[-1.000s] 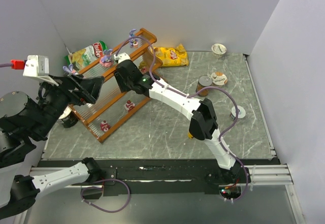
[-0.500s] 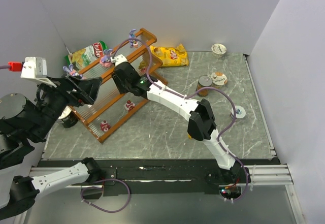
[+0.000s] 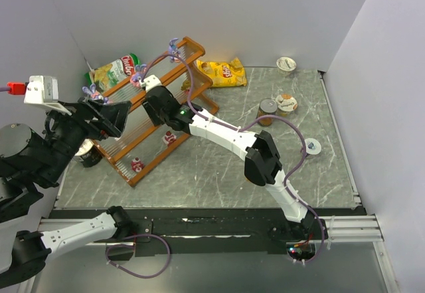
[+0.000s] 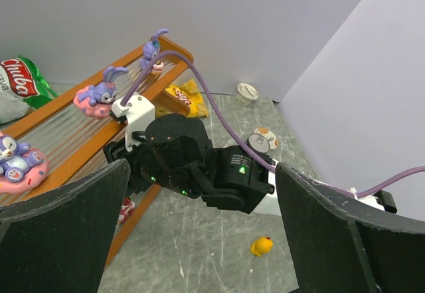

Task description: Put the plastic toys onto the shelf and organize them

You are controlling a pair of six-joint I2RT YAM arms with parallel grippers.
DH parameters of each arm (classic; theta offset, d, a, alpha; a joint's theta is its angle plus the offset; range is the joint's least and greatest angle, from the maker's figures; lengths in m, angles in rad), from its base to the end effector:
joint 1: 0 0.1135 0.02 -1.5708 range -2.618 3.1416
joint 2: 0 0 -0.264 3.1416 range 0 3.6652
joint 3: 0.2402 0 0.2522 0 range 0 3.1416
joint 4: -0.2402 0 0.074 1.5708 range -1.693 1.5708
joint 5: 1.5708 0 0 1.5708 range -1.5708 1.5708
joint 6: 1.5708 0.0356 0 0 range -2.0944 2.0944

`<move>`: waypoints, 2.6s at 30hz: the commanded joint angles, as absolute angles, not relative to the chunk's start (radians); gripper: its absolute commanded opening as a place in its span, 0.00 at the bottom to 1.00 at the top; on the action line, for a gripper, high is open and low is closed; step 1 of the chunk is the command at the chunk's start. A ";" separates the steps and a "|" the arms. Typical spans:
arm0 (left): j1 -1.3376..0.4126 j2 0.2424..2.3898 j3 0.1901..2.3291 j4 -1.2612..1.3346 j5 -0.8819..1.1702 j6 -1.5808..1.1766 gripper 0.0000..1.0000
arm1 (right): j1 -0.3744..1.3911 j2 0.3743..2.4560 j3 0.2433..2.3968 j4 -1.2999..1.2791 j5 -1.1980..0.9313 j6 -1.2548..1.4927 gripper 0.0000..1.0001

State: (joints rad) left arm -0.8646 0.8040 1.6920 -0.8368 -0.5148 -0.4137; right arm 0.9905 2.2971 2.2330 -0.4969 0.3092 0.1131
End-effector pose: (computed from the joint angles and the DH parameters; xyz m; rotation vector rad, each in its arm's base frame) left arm 0.0456 -0.0264 0.5369 -0.0699 1.5579 -0.6261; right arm 0.3024 0.4415 0.2976 -0.7324 1.9893 0.3316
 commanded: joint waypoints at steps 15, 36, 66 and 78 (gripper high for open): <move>-0.868 0.795 1.700 -0.831 -0.534 -0.422 0.96 | 0.996 2.327 2.235 -0.457 0.314 0.110 0.54; -0.868 0.798 1.704 -0.830 -0.537 -0.420 0.96 | 0.986 2.319 2.260 -0.505 0.321 0.155 0.75; -0.868 0.798 1.735 -0.853 -0.569 -0.391 0.96 | 1.002 2.042 1.964 -0.345 0.318 0.130 1.00; -0.868 0.810 1.747 -0.847 -0.557 -0.370 0.96 | 1.023 1.772 1.649 -0.383 0.371 0.214 1.00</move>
